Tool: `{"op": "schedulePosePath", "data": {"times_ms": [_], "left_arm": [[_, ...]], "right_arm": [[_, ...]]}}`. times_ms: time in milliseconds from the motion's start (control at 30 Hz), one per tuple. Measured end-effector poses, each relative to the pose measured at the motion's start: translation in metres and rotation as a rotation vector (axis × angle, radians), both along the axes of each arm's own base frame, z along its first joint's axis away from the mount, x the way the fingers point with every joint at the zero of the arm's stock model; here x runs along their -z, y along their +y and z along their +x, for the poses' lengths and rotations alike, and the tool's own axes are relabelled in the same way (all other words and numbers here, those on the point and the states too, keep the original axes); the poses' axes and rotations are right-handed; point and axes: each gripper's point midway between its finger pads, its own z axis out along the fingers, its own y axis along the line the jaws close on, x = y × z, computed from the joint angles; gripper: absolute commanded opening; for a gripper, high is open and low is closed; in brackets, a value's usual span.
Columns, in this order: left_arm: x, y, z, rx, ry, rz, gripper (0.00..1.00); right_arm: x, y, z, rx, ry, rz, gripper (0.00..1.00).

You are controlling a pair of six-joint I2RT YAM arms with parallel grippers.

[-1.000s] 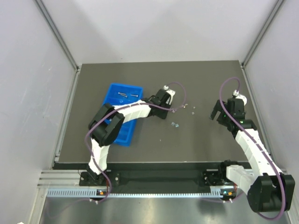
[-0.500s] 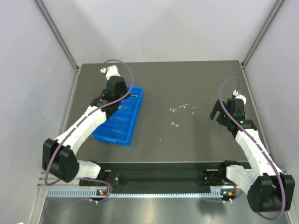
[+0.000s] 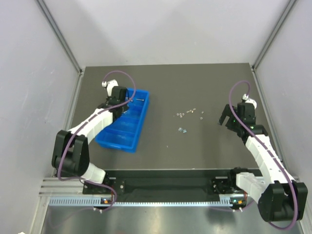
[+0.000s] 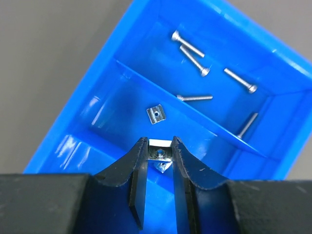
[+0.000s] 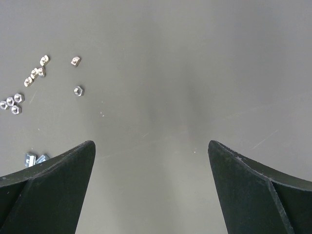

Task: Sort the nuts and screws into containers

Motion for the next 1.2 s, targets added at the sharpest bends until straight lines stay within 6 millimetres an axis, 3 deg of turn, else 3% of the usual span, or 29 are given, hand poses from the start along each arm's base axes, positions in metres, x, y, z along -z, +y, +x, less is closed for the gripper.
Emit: {"op": "schedulePosePath", "data": {"times_ms": [67, 100, 167, 267, 367, 433, 567, 667, 767, 867, 933, 1033, 1200], "left_arm": [[0.009, -0.001, 0.001, 0.004, 0.019, 0.005, 0.35], [0.012, -0.001, 0.001, 0.007, 0.028, 0.009, 0.48], [0.016, -0.002, 0.001, 0.015, 0.041, 0.015, 0.57], [0.011, -0.007, 0.002, 0.039, 0.047, 0.001, 0.62], [-0.007, -0.025, 0.001, 0.099, 0.015, -0.022, 0.64], [-0.026, -0.053, -0.007, 0.180, -0.021, -0.028, 0.64], [-0.072, -0.160, -0.043, 0.473, -0.117, -0.073, 0.63], [-0.080, -0.231, -0.079, 0.669, -0.136, -0.101, 0.62], [-0.057, -0.280, -0.098, 0.737, -0.068, -0.081, 0.59], [-0.019, -0.306, -0.097, 0.649, 0.049, -0.063, 0.58], [0.010, -0.311, -0.098, 0.559, 0.113, -0.057, 0.59], [0.037, -0.303, -0.106, 0.435, 0.174, -0.056, 0.61], [0.038, -0.298, -0.105, 0.217, 0.180, -0.120, 0.61]], "right_arm": [[0.000, 0.000, 0.000, 0.000, 0.000, 0.000, 1.00], [0.000, 0.000, 0.000, 0.000, 0.000, 0.000, 1.00], [0.000, 0.000, 0.000, 0.000, 0.000, 0.000, 1.00], [0.000, 0.000, 0.000, 0.002, 0.000, -0.001, 1.00], [0.000, -0.001, 0.000, 0.004, 0.000, -0.003, 1.00], [0.000, -0.001, 0.000, 0.007, -0.001, 0.000, 1.00], [0.000, -0.001, 0.000, 0.011, -0.001, 0.000, 1.00], [0.000, -0.001, 0.000, 0.011, -0.001, -0.001, 1.00], [-0.001, -0.002, -0.001, 0.013, -0.005, -0.003, 1.00], [-0.004, -0.002, -0.001, 0.013, -0.016, -0.002, 1.00], [-0.005, -0.002, -0.002, 0.012, -0.020, -0.002, 1.00], [-0.005, -0.001, -0.002, 0.007, -0.018, 0.002, 1.00], [0.000, 0.000, -0.006, 0.002, -0.005, 0.006, 1.00]]}}
